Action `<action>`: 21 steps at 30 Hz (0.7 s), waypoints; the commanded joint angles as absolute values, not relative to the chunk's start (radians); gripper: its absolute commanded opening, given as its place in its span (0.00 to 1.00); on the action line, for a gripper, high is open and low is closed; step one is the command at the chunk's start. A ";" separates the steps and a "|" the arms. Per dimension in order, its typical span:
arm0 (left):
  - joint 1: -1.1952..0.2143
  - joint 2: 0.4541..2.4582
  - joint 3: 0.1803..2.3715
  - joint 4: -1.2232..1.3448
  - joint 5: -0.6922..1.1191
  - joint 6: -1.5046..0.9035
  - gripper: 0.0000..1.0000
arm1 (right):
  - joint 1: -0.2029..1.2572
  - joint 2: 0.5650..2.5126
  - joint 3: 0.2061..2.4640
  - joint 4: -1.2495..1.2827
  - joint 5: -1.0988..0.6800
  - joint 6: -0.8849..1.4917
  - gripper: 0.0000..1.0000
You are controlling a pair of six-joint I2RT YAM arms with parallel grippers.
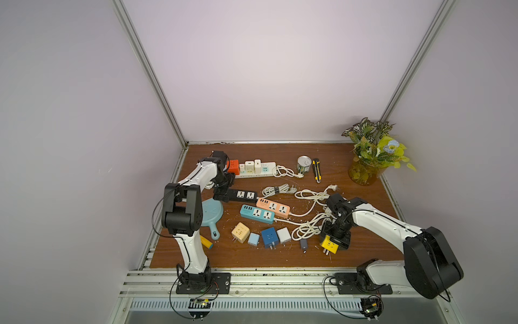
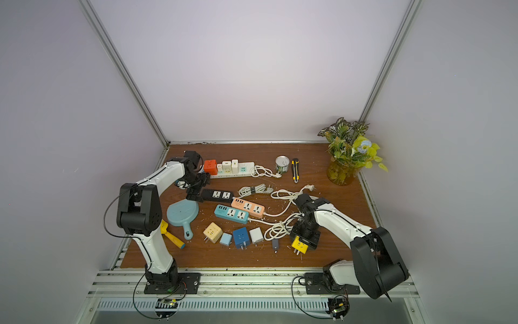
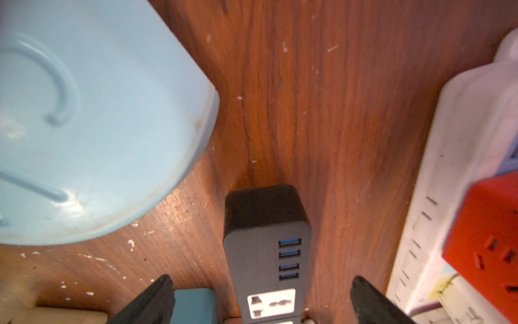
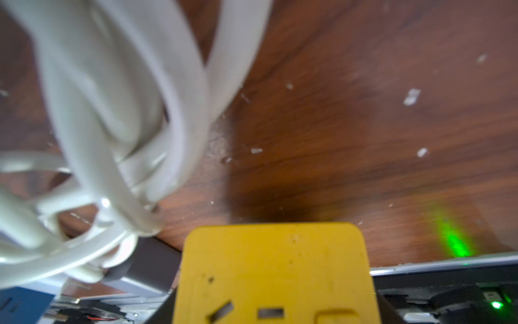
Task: Pull the plug off the socket
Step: Place the plug at the center of the board.
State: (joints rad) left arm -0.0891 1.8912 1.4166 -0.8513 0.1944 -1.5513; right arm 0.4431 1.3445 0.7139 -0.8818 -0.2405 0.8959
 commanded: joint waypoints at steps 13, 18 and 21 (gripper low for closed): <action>-0.031 1.903 1.609 -0.907 0.165 -1.604 1.00 | 0.442 1.269 0.821 -1.001 -0.169 0.951 0.95; 0.016 1.935 1.670 -0.908 0.168 -1.618 0.98 | 0.441 1.254 0.920 -1.086 -0.069 0.940 0.97; 0.046 1.987 1.717 -0.906 0.186 -1.616 0.98 | 0.442 1.261 0.981 -1.118 -0.013 0.923 0.97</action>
